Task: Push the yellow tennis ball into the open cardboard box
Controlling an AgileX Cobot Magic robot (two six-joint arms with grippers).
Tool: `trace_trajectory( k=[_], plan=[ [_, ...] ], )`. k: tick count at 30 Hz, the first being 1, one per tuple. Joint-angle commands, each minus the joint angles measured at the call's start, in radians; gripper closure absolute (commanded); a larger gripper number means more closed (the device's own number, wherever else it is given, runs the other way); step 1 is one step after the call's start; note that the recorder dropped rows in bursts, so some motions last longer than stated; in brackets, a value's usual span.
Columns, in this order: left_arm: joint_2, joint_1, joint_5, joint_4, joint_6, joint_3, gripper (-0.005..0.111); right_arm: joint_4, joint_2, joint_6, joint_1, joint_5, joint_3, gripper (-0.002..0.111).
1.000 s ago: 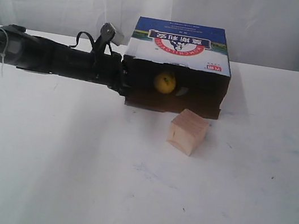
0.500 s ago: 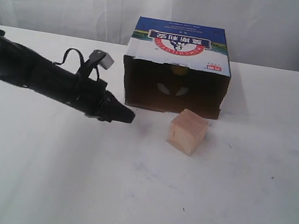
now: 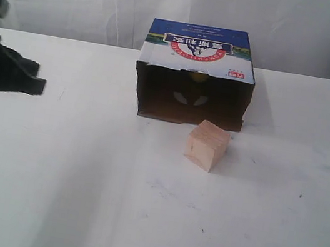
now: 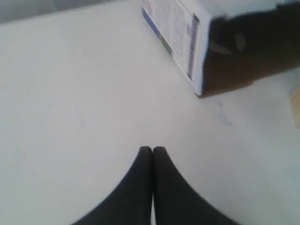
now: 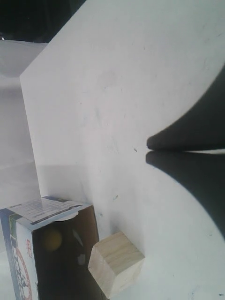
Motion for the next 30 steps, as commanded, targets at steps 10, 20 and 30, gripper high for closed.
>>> trace_trajectory(
  k=[10, 20, 30],
  plan=[
    [-0.782, 0.007, -0.087, -0.022, 0.208, 0.243, 0.107, -0.006, -0.006, -0.003, -0.008, -0.013, 0.005, 0.108],
    [-1.092, 0.007, -0.117, -0.028, 0.205, 0.353, 0.107, -0.006, -0.006, -0.003, -0.008, -0.013, 0.005, 0.108],
    [-1.189, 0.007, -0.001, -0.089, 0.407, 0.459, 0.107, -0.006, -0.006, -0.003, -0.008, -0.013, 0.005, 0.108]
  ],
)
